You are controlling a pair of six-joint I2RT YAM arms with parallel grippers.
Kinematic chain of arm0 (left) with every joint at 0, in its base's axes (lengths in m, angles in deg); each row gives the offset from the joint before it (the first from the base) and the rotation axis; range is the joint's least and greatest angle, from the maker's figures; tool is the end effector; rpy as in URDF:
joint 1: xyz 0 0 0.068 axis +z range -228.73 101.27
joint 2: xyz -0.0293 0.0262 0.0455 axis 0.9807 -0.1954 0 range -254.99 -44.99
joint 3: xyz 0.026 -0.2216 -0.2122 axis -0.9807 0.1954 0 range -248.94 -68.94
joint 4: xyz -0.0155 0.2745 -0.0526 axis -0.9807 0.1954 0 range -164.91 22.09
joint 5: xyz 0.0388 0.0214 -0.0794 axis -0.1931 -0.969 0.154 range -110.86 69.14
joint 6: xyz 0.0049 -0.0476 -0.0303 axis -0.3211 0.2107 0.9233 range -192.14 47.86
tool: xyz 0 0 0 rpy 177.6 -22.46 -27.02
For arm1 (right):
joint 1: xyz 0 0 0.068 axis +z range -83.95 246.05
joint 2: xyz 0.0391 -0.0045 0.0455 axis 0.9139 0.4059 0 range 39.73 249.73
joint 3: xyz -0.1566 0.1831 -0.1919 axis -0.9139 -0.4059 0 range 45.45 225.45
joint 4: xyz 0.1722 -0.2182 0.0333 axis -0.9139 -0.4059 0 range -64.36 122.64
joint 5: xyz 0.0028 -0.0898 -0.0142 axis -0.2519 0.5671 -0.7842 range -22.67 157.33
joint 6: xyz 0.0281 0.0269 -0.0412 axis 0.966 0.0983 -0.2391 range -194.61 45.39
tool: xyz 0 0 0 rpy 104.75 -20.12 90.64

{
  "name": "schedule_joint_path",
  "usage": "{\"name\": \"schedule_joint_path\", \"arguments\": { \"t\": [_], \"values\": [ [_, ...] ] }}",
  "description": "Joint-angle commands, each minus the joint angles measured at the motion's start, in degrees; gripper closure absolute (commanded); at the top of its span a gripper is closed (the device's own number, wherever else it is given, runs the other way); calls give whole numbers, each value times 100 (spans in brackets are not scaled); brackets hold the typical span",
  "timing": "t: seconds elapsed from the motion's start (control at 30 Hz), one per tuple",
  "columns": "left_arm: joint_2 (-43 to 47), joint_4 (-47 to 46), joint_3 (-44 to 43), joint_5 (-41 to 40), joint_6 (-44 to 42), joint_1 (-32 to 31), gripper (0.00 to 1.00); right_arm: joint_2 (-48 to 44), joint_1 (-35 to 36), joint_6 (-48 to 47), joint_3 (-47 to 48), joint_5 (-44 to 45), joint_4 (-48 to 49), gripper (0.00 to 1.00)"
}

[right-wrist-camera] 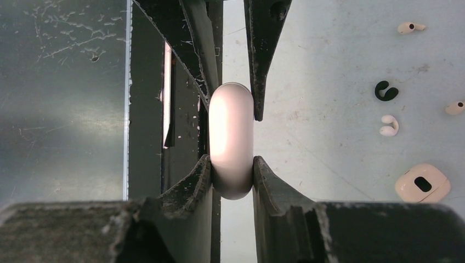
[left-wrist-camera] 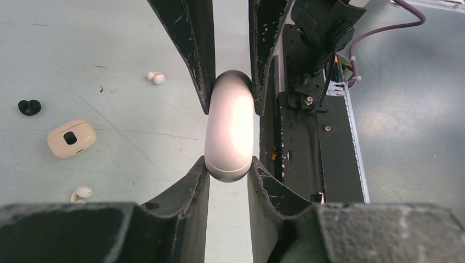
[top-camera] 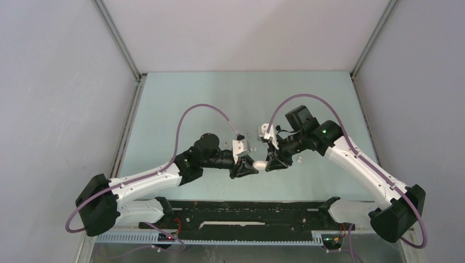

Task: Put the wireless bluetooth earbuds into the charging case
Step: Open the charging case.

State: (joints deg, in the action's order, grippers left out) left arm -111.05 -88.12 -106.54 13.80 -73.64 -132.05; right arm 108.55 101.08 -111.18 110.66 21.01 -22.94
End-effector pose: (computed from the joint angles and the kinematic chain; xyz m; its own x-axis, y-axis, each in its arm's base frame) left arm 0.1386 -0.2237 0.2863 -0.1312 0.2121 -0.9684 0.9912 0.0458 -0.1242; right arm 0.1730 0.1563 0.3496 -0.1479 -0.6062 -0.7815 -0.9810 -0.0103 0.1936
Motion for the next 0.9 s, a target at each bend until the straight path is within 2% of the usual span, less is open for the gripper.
{"name": "schedule_joint_path", "arguments": {
  "t": [0.0,0.1,0.87],
  "values": [
    [-66,-199,-205,73,82,-47,64,8,6,36,214,-82,161,86],
    [-102,-151,-256,32,106,-47,59,9,30,54,215,-45,168,86],
    [-165,-68,-353,-164,339,-47,58,31,108,2,213,79,99,86]
  ]
}}
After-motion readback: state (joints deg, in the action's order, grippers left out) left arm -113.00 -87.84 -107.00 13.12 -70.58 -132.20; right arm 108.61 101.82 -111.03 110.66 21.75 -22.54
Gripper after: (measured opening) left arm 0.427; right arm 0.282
